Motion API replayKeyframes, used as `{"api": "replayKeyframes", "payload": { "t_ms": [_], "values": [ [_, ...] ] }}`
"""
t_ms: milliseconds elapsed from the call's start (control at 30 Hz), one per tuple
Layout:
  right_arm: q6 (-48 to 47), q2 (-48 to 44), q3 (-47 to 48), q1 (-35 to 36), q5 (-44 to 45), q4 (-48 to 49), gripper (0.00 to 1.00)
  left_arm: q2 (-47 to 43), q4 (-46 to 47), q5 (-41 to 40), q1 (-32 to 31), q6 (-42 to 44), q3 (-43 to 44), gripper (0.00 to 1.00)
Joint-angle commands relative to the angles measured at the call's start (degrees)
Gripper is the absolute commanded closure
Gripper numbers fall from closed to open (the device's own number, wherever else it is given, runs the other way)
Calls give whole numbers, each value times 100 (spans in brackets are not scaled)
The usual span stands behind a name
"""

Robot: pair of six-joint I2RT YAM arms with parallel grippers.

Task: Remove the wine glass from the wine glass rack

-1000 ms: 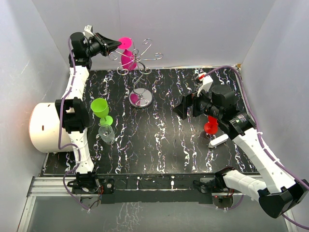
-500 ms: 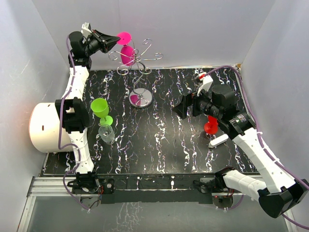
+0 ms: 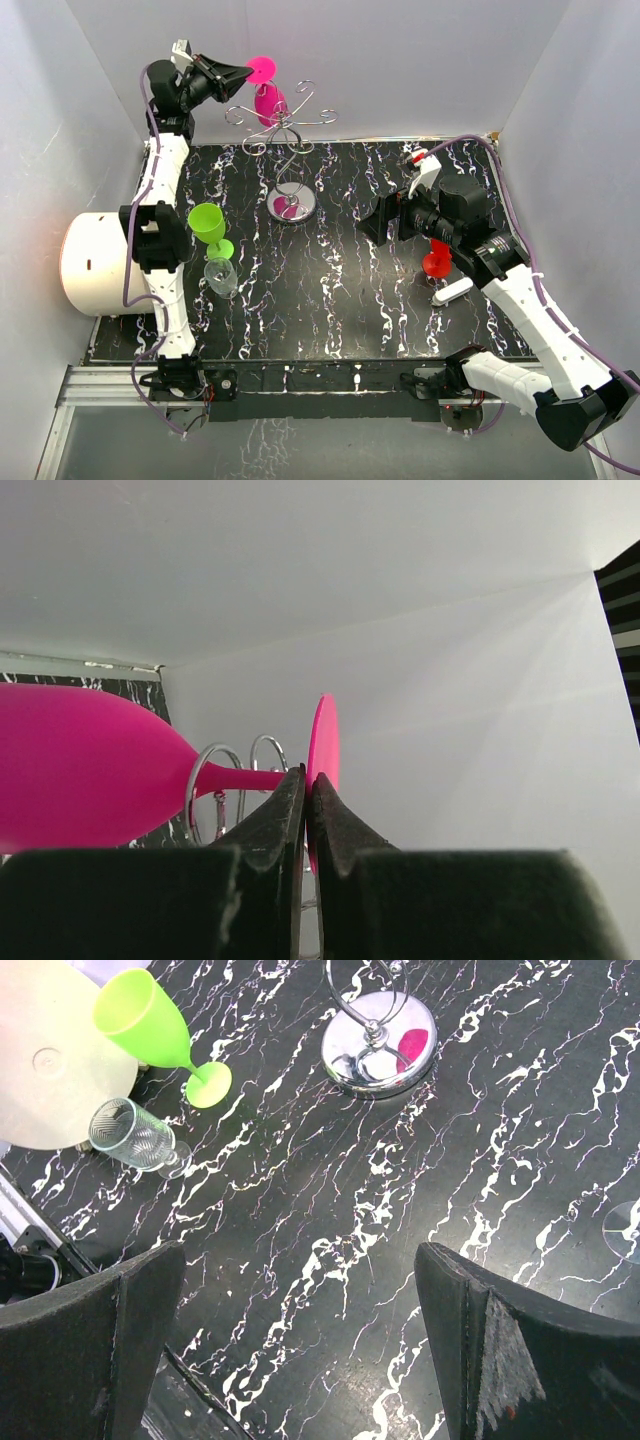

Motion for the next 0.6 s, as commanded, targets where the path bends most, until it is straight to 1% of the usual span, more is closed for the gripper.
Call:
{"api": "replayKeyframes", "payload": {
  "t_ms": [0, 333, 567],
  "values": [
    [-4, -44, 26, 21, -41, 402, 2, -35, 133, 41, -103, -121, 444, 100],
    [0, -78, 8, 14, -39, 404, 2, -210, 121, 203, -216, -65, 360, 100],
    [31, -99, 38, 20, -61, 381, 2, -773, 141, 338, -216, 131, -290, 100]
  ]
}}
